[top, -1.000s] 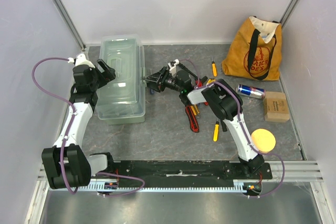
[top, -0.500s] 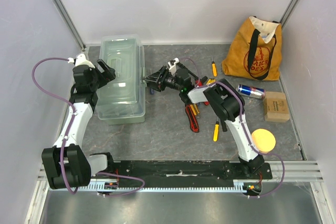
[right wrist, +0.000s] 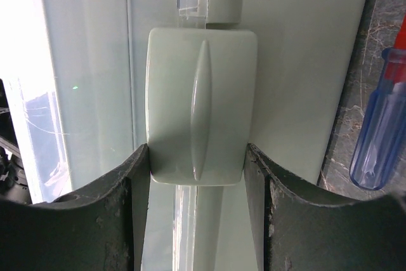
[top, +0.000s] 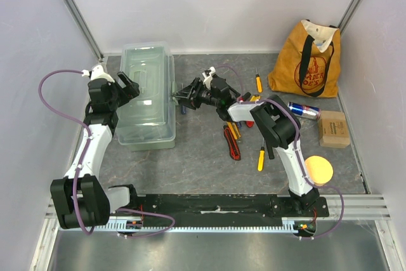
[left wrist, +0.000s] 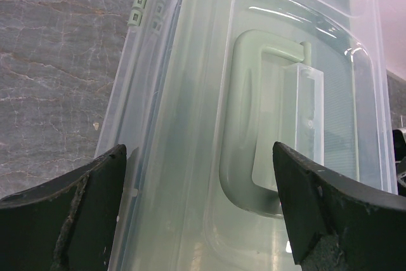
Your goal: Pack the tool kit
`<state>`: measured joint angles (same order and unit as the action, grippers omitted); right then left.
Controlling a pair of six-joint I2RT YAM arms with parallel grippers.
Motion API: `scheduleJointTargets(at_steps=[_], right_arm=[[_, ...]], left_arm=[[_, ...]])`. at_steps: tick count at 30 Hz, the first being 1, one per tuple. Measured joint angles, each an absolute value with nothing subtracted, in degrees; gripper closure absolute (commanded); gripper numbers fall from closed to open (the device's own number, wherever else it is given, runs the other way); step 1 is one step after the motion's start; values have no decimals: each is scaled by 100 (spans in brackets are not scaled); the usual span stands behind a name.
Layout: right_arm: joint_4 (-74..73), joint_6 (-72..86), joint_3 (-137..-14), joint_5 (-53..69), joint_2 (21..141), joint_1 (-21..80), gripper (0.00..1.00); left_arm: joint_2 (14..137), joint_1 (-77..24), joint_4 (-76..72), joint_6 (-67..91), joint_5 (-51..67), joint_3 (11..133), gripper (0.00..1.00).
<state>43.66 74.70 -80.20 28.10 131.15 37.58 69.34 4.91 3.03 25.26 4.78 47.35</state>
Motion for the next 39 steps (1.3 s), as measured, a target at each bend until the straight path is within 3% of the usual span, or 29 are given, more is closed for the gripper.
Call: scheduleJointTargets(at_steps=[15, 32, 39], right_arm=[[3341, 6908, -8173, 2600, 12785, 3758, 100], [6447, 8670, -6871, 2056, 13157, 3828, 100], [6744, 8809, -6731, 1994, 13196, 3837, 100]], left_arm=[[6932, 462, 294, 2530, 357, 4737, 17], [6888, 242, 331, 2720, 331, 4735, 22], [6879, 237, 346, 2825, 333, 4735, 23]])
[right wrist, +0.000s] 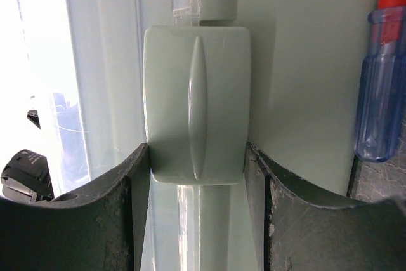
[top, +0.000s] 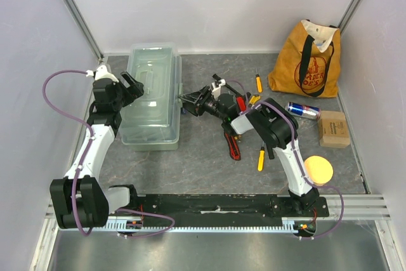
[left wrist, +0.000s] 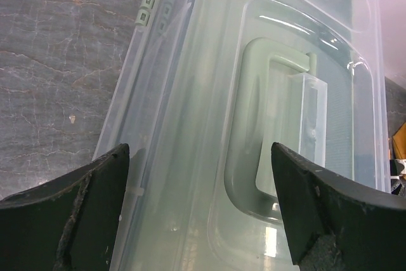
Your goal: Pack the tool kit
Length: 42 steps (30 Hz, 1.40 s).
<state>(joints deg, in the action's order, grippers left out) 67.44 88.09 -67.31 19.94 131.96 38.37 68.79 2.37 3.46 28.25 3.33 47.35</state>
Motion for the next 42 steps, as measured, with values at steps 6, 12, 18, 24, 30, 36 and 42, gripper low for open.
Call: scheduleJointTargets(at_steps=[6, 12, 18, 24, 30, 36, 42], right_arm=[[6152, 8543, -6600, 1949, 12842, 3839, 100], [4838, 7900, -6582, 1861, 12237, 3826, 100], [4407, 7660, -6595, 1811, 12046, 3824, 100], [4678, 7822, -6418, 1811, 12027, 3813, 100], [5478, 8248, -5920, 1815, 12027, 3785, 100], [5249, 8287, -5892, 1870, 11920, 3752, 100], [3850, 7878, -6106, 1962, 11430, 3682, 100]], left_arm=[[6873, 237, 364, 2891, 331, 4735, 24], [6862, 237, 399, 2930, 331, 4742, 24], [6862, 237, 425, 2941, 333, 4751, 24], [6862, 235, 482, 3015, 349, 4768, 24], [6862, 172, 521, 3070, 508, 4781, 24], [6862, 156, 567, 3103, 543, 4799, 24], [6862, 137, 585, 3109, 622, 4805, 24]])
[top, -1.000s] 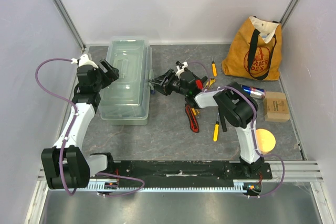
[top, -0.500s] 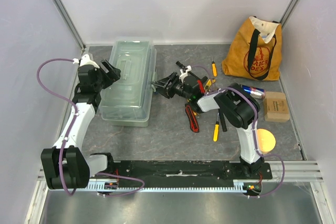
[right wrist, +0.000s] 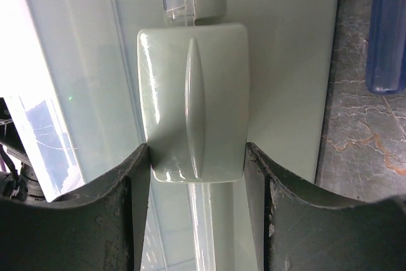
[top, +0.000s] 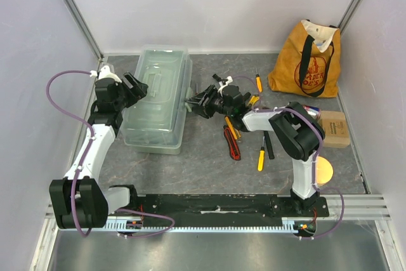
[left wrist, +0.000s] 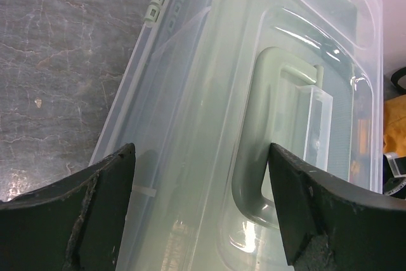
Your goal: Pack the tool kit
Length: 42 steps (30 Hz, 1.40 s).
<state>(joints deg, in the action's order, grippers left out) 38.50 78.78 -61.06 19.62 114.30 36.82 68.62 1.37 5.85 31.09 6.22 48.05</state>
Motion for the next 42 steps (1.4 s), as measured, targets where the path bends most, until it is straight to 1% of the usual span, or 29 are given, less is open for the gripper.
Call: scheduleJointTargets(at_steps=[3, 5, 8, 9, 10, 11, 12, 13, 15, 20, 24, 27, 31, 33, 35, 39, 42], right_arm=[[3728, 7841, -6108, 1984, 11367, 3667, 98], [3942, 7907, -6018, 1990, 11365, 3656, 96], [4480, 8125, -5730, 1990, 11365, 3634, 90], [4727, 8221, -5592, 1986, 11365, 3623, 87], [4904, 8302, -5502, 1986, 11365, 3616, 81], [5113, 8392, -5389, 1975, 11367, 3614, 72], [5271, 8466, -5306, 1959, 11371, 3614, 56], [5417, 8541, -5223, 1946, 11373, 3614, 35], [5640, 8646, -5089, 1898, 11375, 3614, 3], [6184, 9065, -4873, 1855, 11367, 3625, 2], [5846, 8936, -4816, 1831, 11174, 3597, 2], [4703, 8427, -4880, 1767, 10691, 3538, 2], [2775, 7419, -5151, 1378, 10009, 3347, 2], [2062, 7004, -5151, 1155, 9666, 3170, 2], [1483, 6650, -5151, 941, 9384, 3002, 2], [471, 5848, -5236, 508, 8980, 2797, 7], [-152, 5280, -5629, 386, 8897, 2803, 10]], left_arm=[[6862, 119, 602, 3111, 635, 4814, 24], [6864, 119, 613, 3114, 639, 4823, 24], [6864, 89, 633, 3131, 692, 4827, 24], [6866, 78, 637, 3140, 722, 4829, 24], [6869, 64, 644, 3146, 762, 4831, 24], [6871, 51, 646, 3151, 794, 4834, 24], [6873, 45, 648, 3151, 819, 4834, 24], [6877, 40, 646, 3153, 858, 4834, 24], [6884, 38, 648, 3155, 930, 4840, 24], [6912, -25, 650, 3201, 1072, 4853, 24], [6934, -49, 652, 3229, 1133, 4866, 24], [6945, -49, 674, 3234, 1151, 4886, 23], [6987, -56, 825, 3238, 1192, 5000, 20], [7022, -75, 1004, 3242, 1194, 5148, 18], [7022, -91, 1297, 3238, 1186, 5336, 17], [7028, -183, 2198, 3236, 1092, 5802, 17], [7030, -224, 2906, 3205, 1020, 6141, 16]])
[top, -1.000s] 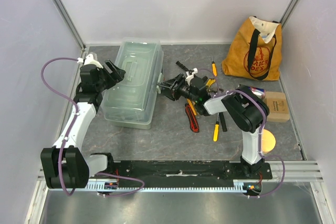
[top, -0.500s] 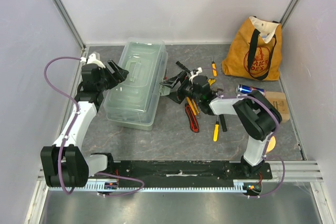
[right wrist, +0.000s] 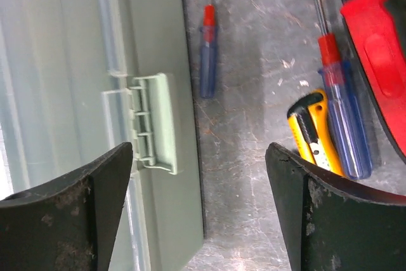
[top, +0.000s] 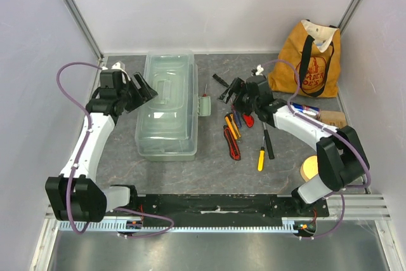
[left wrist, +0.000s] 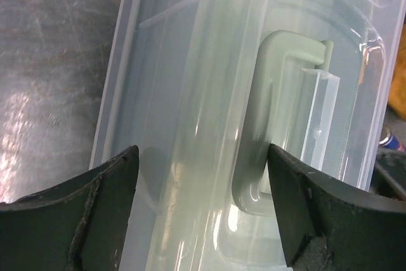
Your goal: Pack the tool kit
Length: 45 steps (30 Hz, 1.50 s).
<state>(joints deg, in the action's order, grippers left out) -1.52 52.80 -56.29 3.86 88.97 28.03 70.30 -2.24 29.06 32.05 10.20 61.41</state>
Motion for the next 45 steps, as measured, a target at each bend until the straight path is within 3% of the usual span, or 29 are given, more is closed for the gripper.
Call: scheduleJointTargets(at_steps=[8, 16, 20, 26, 32, 38, 45], right_arm=[[-1024, 4066, -7590, 314, 8995, 3120, 16], [-1667, 3295, -9793, 532, 10047, 4152, 66], [-1966, 3223, -10523, 727, 10683, 4462, 72], [-2460, 3205, -11448, 762, 11498, 4762, 69], [-2888, 3262, -12169, 580, 11987, 5009, 54], [-3308, 3594, -12932, 329, 12379, 5186, 44], [-3522, 4049, -13135, -169, 12656, 5378, 38]], left_arm=[[7218, -239, 4206, 2886, 899, 6949, 10], [7373, -239, 4593, 2783, 746, 7822, 11], [7319, -213, 4716, 2783, 495, 8042, 15], [6965, -132, 4847, 2783, 263, 8001, 23], [6652, -119, 4786, 2788, 489, 7450, 34], [6630, -119, 4759, 2805, 864, 6696, 39], [6361, -75, 4300, 2862, 1114, 6270, 45]])
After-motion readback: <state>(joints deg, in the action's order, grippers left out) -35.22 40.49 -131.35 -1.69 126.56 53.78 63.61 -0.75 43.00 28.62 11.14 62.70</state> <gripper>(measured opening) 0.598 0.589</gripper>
